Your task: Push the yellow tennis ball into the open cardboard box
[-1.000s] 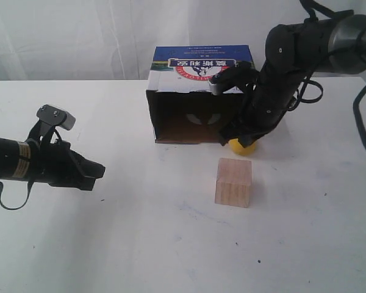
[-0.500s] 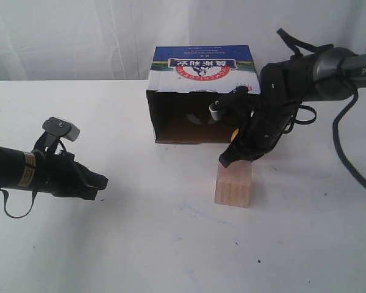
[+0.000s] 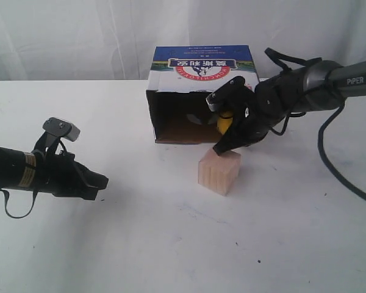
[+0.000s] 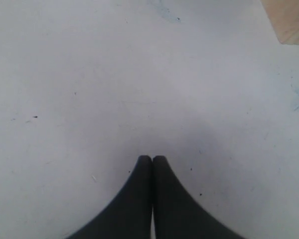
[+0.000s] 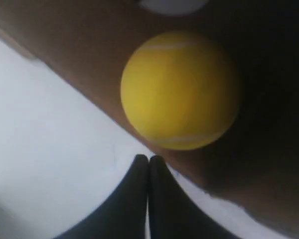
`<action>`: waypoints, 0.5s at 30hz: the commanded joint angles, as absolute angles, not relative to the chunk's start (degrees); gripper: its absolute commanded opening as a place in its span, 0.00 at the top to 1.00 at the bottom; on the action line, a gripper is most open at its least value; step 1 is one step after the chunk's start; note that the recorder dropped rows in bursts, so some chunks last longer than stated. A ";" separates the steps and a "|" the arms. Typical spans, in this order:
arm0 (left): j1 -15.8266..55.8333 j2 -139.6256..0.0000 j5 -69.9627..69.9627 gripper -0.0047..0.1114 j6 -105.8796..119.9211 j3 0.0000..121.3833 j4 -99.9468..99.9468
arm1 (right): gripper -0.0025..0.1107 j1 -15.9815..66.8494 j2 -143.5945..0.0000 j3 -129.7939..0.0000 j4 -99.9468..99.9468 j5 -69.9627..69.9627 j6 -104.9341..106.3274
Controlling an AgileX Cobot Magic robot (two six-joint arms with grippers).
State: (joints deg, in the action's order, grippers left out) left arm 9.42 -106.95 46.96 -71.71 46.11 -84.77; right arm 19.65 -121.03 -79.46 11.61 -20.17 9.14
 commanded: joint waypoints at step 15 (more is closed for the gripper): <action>9.31 -106.76 46.67 0.96 -71.49 45.78 -84.04 | 0.98 19.34 -117.72 -79.40 12.56 -21.31 4.21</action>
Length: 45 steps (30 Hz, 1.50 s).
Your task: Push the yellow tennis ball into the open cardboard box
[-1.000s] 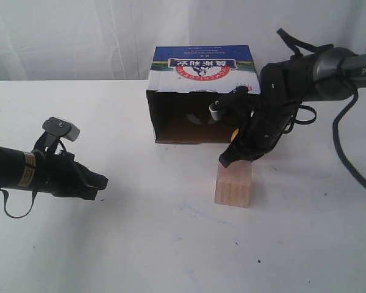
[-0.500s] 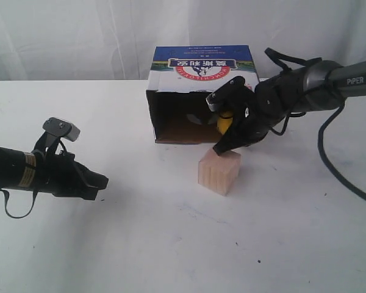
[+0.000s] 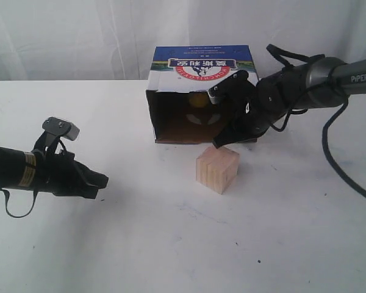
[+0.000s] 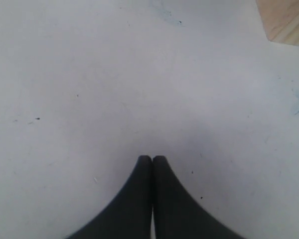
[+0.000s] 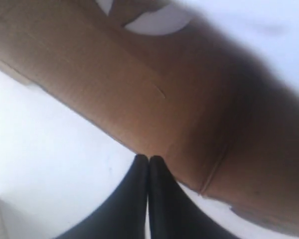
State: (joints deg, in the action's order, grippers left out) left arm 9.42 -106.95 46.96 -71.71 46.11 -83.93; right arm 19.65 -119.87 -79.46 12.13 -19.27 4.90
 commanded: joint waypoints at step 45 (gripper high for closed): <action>9.31 -22.71 -17.15 0.96 -65.85 15.69 -61.68 | 0.98 -6.61 -7.83 -20.05 21.93 -25.76 -24.27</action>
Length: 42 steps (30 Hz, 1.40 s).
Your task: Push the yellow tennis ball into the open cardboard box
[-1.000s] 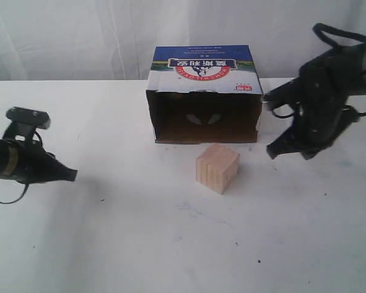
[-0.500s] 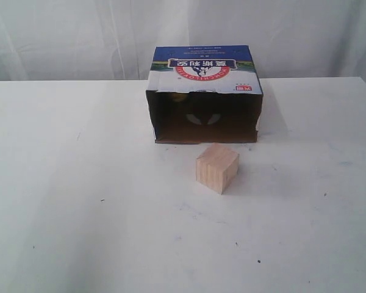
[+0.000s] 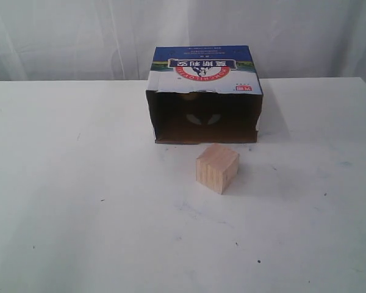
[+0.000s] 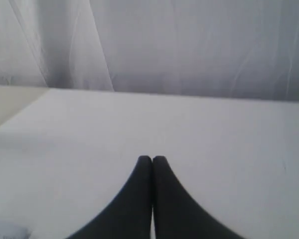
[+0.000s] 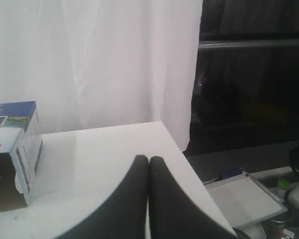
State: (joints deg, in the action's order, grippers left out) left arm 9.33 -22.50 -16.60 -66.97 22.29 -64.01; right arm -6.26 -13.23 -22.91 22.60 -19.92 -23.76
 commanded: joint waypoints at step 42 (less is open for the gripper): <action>9.31 0.00 -18.91 0.96 -53.69 9.83 -23.06 | 0.98 -6.61 -5.14 0.00 12.54 -14.92 -24.46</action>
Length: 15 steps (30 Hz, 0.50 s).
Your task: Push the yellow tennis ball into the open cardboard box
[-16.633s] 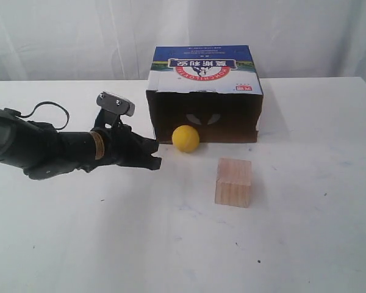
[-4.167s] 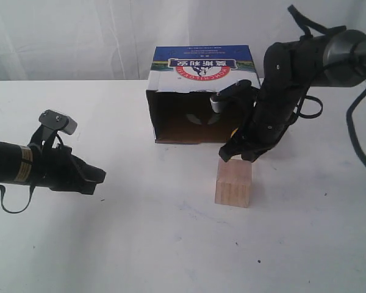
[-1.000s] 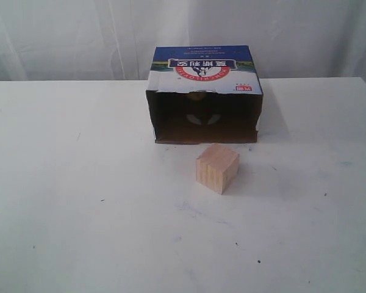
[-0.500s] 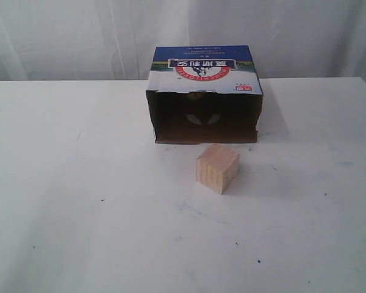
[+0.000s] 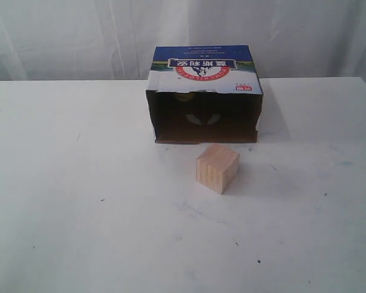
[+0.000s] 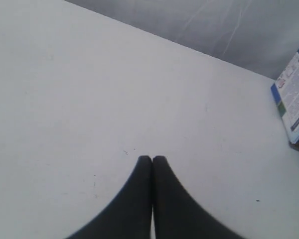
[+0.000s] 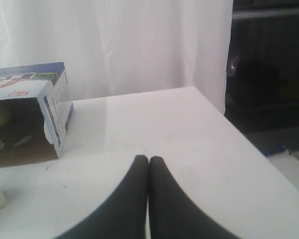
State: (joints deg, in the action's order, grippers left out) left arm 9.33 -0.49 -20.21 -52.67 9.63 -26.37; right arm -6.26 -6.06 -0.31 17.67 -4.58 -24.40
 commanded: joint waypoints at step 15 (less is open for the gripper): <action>9.31 0.00 -21.47 0.96 -53.47 9.83 -23.43 | 0.98 -6.61 -4.46 0.00 12.08 -19.30 -24.46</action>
State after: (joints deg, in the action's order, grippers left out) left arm 9.33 -0.49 -19.89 -53.30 9.63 -23.46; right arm -6.26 -4.71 -0.09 12.11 -19.16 -24.40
